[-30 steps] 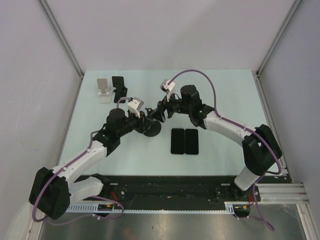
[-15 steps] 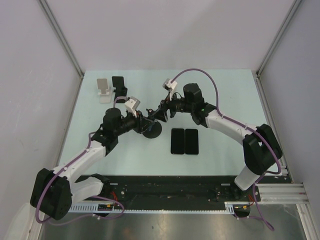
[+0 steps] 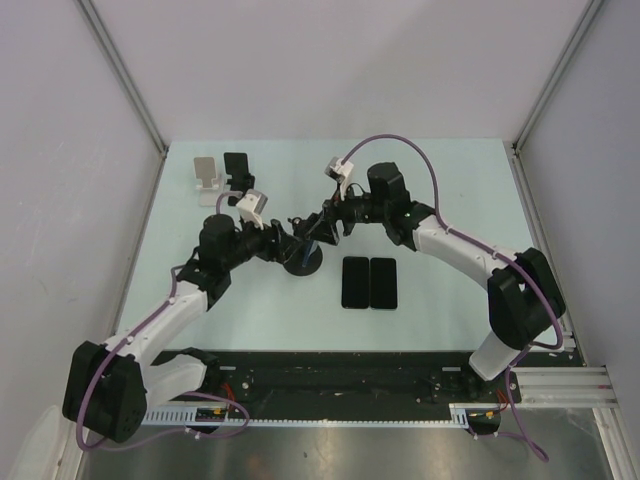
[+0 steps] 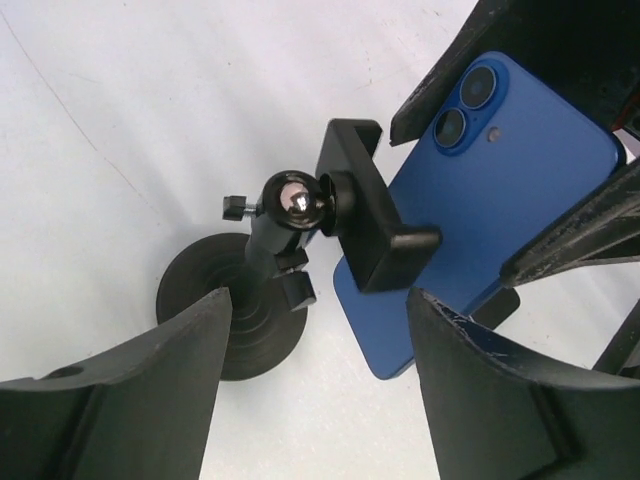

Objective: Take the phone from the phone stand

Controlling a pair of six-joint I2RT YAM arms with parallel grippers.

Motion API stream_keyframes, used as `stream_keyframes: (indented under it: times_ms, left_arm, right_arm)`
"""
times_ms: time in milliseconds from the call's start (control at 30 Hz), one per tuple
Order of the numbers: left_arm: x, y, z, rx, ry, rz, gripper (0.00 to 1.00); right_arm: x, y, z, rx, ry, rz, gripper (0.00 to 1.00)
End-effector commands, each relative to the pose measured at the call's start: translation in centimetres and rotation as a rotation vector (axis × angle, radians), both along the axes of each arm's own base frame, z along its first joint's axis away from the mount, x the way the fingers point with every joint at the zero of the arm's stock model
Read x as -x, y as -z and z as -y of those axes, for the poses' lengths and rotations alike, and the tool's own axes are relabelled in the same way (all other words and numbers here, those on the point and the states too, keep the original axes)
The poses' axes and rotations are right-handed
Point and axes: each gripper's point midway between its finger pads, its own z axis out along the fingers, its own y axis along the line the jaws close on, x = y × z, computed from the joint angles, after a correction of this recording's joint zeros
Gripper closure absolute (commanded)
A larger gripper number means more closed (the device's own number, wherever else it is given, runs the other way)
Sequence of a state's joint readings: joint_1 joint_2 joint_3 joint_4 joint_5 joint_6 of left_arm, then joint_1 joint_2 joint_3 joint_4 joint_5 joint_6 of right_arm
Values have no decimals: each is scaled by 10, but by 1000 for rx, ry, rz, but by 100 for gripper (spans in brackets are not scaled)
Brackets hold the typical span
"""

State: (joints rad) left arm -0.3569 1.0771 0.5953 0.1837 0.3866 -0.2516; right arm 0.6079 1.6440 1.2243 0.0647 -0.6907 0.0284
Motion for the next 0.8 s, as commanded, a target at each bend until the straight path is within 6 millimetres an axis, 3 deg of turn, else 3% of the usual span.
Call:
stream_keyframes:
  times_ms: [0,167,333,400,600,767]
  left_arm:
    - [-2,-21,-5,-3,-18,77,24]
    - [-1,-31,-10,-8,-43,116,18]
    - [-5,-51,-27,-33,-126,197,9]
    - [-6,-63,-36,-50,-166,242,7]
    - [-10,-84,-65,-112,-306,335,0]
    - [-16,-85,-83,-163,-397,353,0]
  right_arm:
    - [5,-53,-17,-105,-49,71,100]
    - [14,-76,-25,-147,-66,85,100]
    - [15,-96,-14,-146,-12,80,100]
    - [15,-94,-6,-122,16,51,100]
    - [17,-84,43,-3,166,-50,100]
    - [27,-74,95,106,292,-139,100]
